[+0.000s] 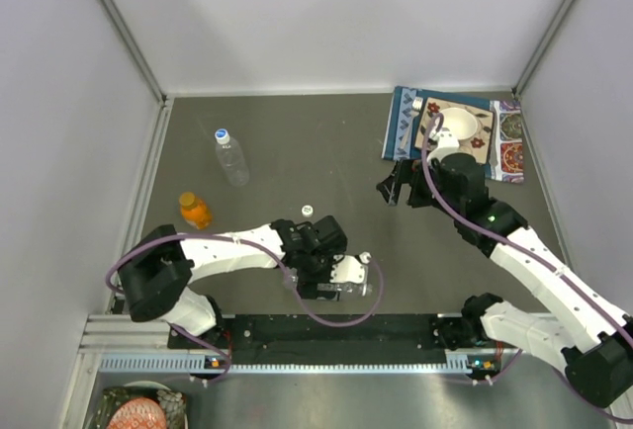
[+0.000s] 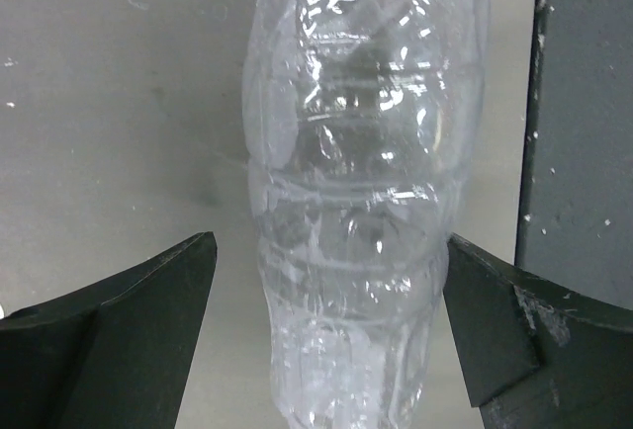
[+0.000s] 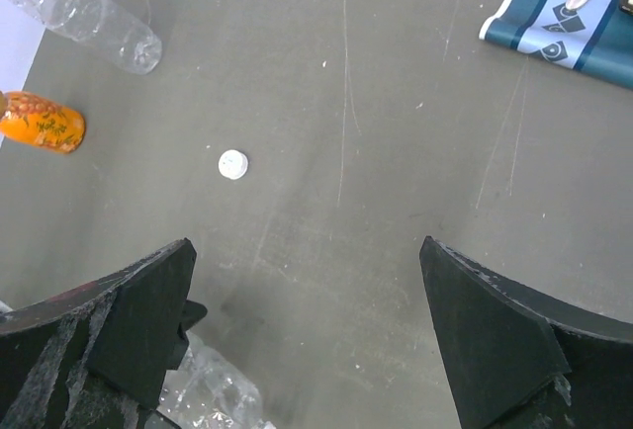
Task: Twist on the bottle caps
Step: Pick up the plastic bottle at the center of the board.
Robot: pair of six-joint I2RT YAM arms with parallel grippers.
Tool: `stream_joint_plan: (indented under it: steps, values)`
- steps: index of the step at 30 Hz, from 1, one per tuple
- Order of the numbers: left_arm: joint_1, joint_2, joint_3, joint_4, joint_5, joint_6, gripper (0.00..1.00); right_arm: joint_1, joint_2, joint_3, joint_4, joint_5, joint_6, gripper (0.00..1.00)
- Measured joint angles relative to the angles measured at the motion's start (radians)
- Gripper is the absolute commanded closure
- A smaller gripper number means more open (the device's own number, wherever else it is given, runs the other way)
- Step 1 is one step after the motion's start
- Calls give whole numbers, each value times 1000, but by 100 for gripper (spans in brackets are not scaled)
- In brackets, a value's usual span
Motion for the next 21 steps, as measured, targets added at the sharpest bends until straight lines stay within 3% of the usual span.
stream_joint_plan:
  steps: [7, 11, 15, 18, 21]
  values:
    - [-12, 3, -90, 118, -21, -46, 41, 2, 77, 26, -2, -23, -16, 10]
    - [-14, -59, -140, 152, -63, -67, 48, 2, 132, 68, -3, -28, -34, 10]
    - [18, -158, -146, 73, -85, -92, 53, 13, 186, 126, 0, -35, -69, 11]
    - [103, -291, -84, -55, -66, -93, 52, 38, 235, 179, 2, -36, -108, 10]
    - [270, -394, 62, -199, -29, -72, 50, 87, 327, 241, 34, -25, -145, 10]
